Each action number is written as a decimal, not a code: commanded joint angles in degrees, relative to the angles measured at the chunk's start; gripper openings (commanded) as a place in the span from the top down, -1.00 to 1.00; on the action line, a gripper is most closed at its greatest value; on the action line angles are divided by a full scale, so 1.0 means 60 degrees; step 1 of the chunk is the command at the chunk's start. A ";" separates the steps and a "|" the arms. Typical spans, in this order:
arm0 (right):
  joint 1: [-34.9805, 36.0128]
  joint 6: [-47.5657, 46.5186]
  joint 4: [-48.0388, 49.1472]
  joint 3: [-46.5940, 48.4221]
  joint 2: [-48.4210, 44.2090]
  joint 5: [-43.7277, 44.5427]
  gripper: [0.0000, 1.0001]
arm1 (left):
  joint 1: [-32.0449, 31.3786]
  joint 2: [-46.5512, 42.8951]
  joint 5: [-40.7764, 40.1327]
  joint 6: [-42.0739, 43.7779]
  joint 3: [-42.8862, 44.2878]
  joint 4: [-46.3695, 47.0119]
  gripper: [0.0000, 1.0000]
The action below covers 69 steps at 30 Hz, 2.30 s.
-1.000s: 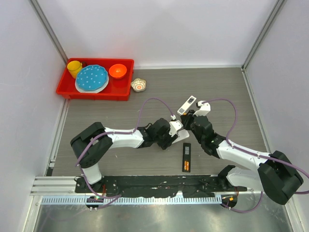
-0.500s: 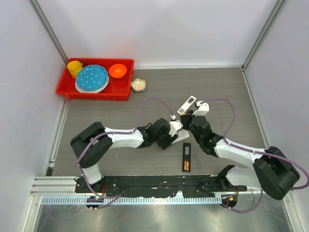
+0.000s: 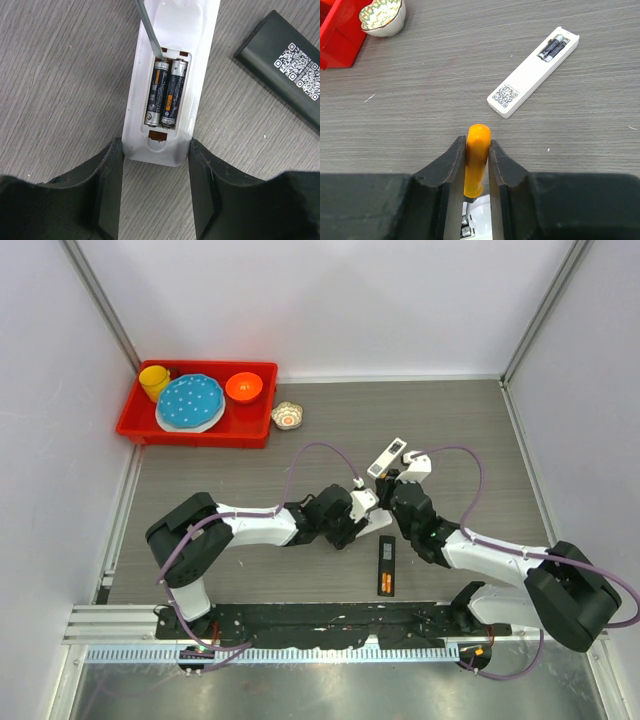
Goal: Unload the batteries from the remote control
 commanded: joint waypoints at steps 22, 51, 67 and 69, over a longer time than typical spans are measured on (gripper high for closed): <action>0.1536 -0.1782 0.0677 0.0115 0.0608 -0.0653 0.98 | -0.0089 0.0336 0.0629 -0.0004 0.0172 -0.0315 0.85; 0.0731 0.3270 0.3940 -0.3662 -0.1517 -0.0712 0.98 | -0.0074 -0.0147 0.0688 -0.0326 -0.0413 0.0389 1.00; -0.0134 0.3566 0.3361 -0.3592 -0.3581 -0.2061 0.98 | -0.0060 -0.0045 0.0688 -0.0355 -0.0369 0.0462 1.00; -0.0149 0.3390 0.3022 -0.3504 -0.3801 -0.1856 0.98 | -0.0060 -0.0074 0.0659 -0.0341 -0.0355 0.0433 1.00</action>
